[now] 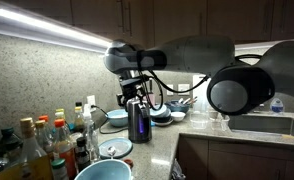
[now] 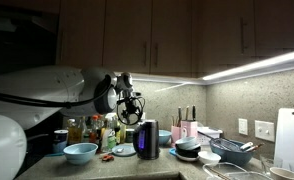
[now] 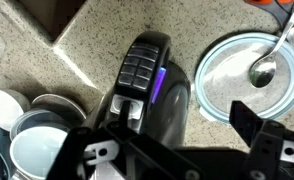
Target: Turn off the black electric kettle then open the lid
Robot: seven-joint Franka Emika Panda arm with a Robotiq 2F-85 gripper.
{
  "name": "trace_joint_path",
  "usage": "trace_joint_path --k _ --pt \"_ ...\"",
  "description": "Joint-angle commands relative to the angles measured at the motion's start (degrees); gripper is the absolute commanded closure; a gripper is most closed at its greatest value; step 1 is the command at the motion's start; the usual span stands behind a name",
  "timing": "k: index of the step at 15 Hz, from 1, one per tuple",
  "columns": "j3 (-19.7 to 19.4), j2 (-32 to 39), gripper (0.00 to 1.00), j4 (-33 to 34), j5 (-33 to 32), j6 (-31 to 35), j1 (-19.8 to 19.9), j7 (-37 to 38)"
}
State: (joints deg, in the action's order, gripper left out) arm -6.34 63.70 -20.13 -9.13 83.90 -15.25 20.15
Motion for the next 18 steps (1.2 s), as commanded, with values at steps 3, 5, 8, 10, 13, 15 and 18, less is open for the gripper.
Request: trace_joint_path --k 3,5,8,10,13,15,18 --pt "-0.2 -0.2 0.0 -1.9 0.1 -0.1 1.6 -0.3" --pt "0.3 -1.4 0.0 -4.6 0.8 0.5 2.2 -0.2" --pt "0.5 -1.3 0.0 -5.3 0.9 0.2 2.3 -0.6" --pt "0.6 -1.4 0.0 -5.6 0.9 -0.3 1.7 -0.6" --pt "0.0 -1.5 0.0 -5.6 -0.2 -1.5 -0.3 -0.2" --pt "-0.1 -1.4 0.0 -5.8 -0.3 -2.8 -1.5 0.4" --pt "-0.2 -0.9 0.0 -6.5 0.1 -4.6 -2.3 0.7"
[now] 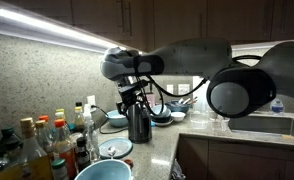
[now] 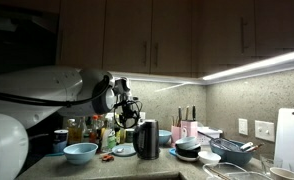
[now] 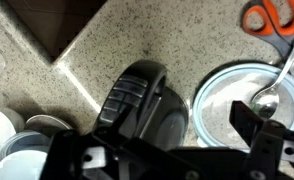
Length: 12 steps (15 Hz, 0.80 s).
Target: Turn off the black electric kettle then open the lid
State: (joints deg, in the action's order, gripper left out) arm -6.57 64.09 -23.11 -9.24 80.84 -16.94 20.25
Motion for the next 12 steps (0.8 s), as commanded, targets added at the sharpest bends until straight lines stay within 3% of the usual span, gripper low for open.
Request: trace_joint_path --k 1,12 --pt "-0.1 -1.1 0.0 -3.6 0.2 -2.0 -0.7 0.7" --pt "-3.5 -4.5 0.0 -1.0 -1.7 -3.1 -3.0 2.1"
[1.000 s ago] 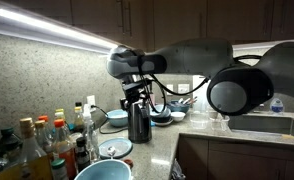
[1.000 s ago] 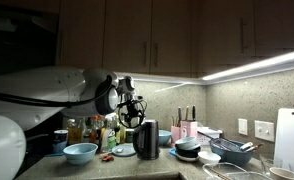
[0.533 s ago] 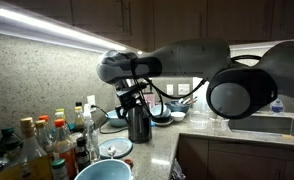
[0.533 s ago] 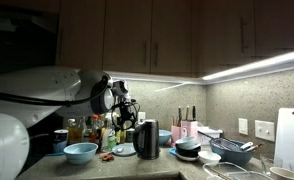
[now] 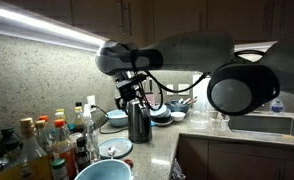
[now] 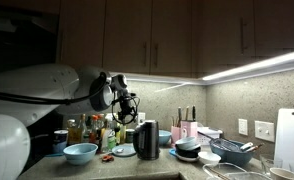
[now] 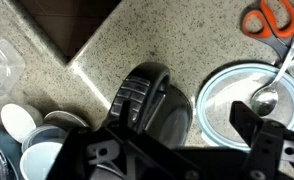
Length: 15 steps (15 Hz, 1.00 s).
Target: Turn off the black electric kettle then open the lid
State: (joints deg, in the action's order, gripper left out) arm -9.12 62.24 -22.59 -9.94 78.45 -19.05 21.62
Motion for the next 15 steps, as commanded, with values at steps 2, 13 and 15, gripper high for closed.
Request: trace_joint_path --k 2,13,15 --pt "-1.4 -2.9 0.0 -1.9 -0.8 0.2 -0.7 0.0" --pt "-2.4 -0.1 0.0 -3.8 -0.4 1.6 1.0 -1.7" --pt "-2.5 0.3 0.0 -3.7 -0.5 1.8 1.1 -1.9"
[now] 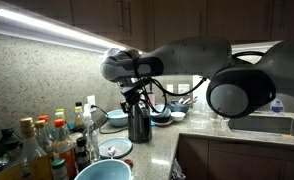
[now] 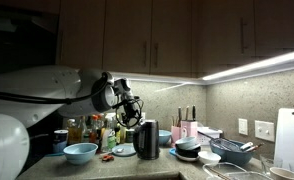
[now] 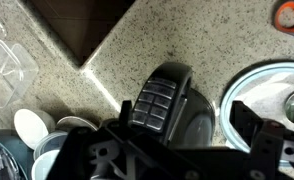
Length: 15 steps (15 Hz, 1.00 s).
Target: Turn off the black electric kettle then open the lid
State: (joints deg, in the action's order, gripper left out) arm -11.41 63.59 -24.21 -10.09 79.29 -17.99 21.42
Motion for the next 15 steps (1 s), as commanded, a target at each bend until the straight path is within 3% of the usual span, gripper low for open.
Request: trace_joint_path --k 1,15 --pt "-0.3 -1.1 0.0 -2.0 -0.3 1.0 0.0 -1.7" --pt "-1.0 -1.6 0.0 -2.2 -0.4 4.2 -0.5 -3.0"
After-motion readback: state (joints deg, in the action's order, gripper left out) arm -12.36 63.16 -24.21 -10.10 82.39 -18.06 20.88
